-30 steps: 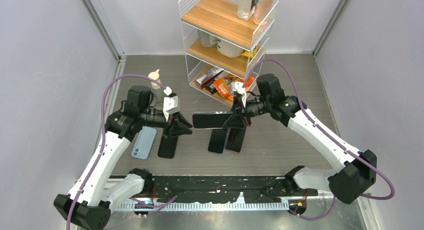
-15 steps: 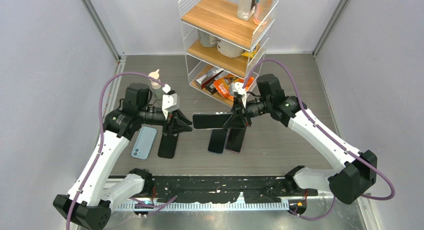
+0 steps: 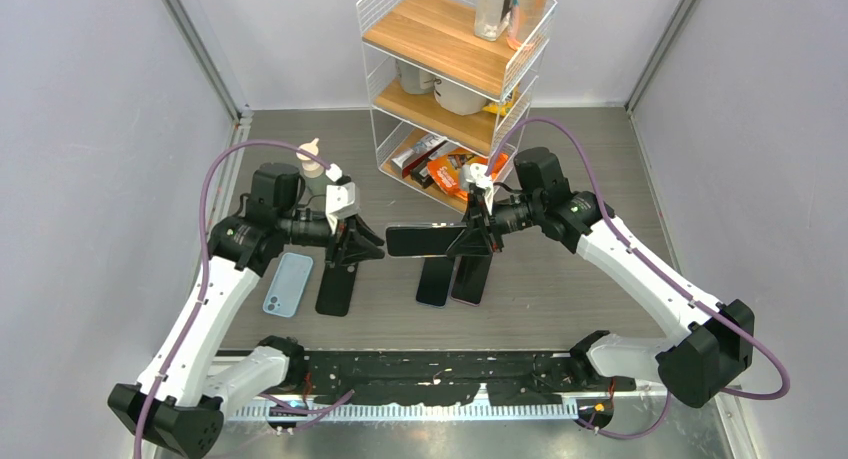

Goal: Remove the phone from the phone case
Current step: Remove the phone case from the phone.

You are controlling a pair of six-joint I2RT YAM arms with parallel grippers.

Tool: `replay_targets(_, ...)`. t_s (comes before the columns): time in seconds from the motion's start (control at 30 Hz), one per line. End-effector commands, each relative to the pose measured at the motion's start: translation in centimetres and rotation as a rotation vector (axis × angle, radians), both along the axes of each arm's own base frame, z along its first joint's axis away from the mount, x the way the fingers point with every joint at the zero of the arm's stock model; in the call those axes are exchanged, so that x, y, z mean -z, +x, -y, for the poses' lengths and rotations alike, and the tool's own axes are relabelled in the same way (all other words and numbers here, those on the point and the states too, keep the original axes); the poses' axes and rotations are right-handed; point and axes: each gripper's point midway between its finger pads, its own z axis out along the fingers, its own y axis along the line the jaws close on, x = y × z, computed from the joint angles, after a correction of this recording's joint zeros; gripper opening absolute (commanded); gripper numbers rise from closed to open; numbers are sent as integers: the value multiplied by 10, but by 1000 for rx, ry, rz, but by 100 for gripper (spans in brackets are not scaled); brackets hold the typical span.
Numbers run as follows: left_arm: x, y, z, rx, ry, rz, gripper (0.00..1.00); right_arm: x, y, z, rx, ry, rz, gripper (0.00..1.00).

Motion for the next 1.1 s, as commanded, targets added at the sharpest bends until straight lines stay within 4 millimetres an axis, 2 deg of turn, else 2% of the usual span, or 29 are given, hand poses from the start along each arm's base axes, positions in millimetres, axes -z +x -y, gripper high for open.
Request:
replay_targets(0.0,-19,6,3,7,-32,55,28,-29,-8,-1,-47,82,85,6)
replay_targets(0.57,-19,0,6,40,-50,3,29,-28,-5,-1,-33,77,91,6)
replay_targets(1.07,-16,-4,5,60,-36,-23,30,-25,10,1,52,43,128,6)
